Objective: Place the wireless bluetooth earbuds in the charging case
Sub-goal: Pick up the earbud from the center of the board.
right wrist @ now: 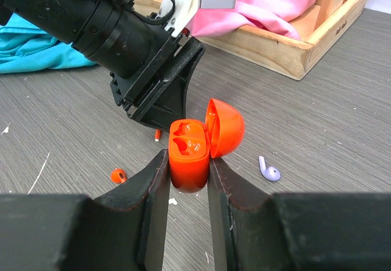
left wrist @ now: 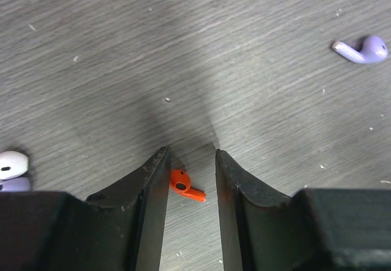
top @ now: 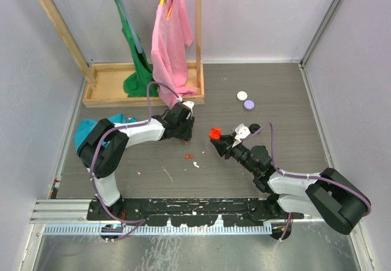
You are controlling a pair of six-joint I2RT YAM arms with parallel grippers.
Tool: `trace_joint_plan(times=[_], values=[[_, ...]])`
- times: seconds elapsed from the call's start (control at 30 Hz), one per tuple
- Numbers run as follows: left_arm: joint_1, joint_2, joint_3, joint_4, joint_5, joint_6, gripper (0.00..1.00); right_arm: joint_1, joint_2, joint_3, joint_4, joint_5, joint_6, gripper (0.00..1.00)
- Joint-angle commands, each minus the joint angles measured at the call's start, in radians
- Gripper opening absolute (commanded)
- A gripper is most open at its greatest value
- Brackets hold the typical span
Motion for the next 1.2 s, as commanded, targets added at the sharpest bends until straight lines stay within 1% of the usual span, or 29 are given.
trace_joint_plan(times=[0.0,0.23,0.37,0.57,0.67,0.8,1.17], values=[[-0.013,-0.026,-0.008,-0.06,0.101,0.013,0.36,0.003,-0.018,0.026,0.038,0.021,-0.009,0.09],[-0.035,-0.074,-0.015,-0.114,0.157,0.053,0.35,0.003,-0.011,0.03,0.032,0.02,-0.007,0.09],[-0.04,-0.113,-0.014,-0.143,0.165,0.06,0.36,0.004,-0.009,0.031,0.03,0.021,-0.007,0.09],[-0.04,-0.184,-0.024,-0.163,0.065,-0.012,0.4,0.003,-0.007,0.031,0.028,0.024,-0.006,0.09],[-0.042,-0.187,-0.026,-0.187,0.024,-0.054,0.45,0.004,-0.008,0.033,0.027,0.024,-0.007,0.09],[-0.049,-0.171,-0.036,-0.196,-0.011,-0.095,0.49,0.003,-0.008,0.033,0.025,0.025,-0.007,0.09],[-0.058,-0.125,-0.041,-0.195,-0.044,-0.112,0.46,0.003,-0.003,0.035,0.021,0.022,-0.006,0.09]])
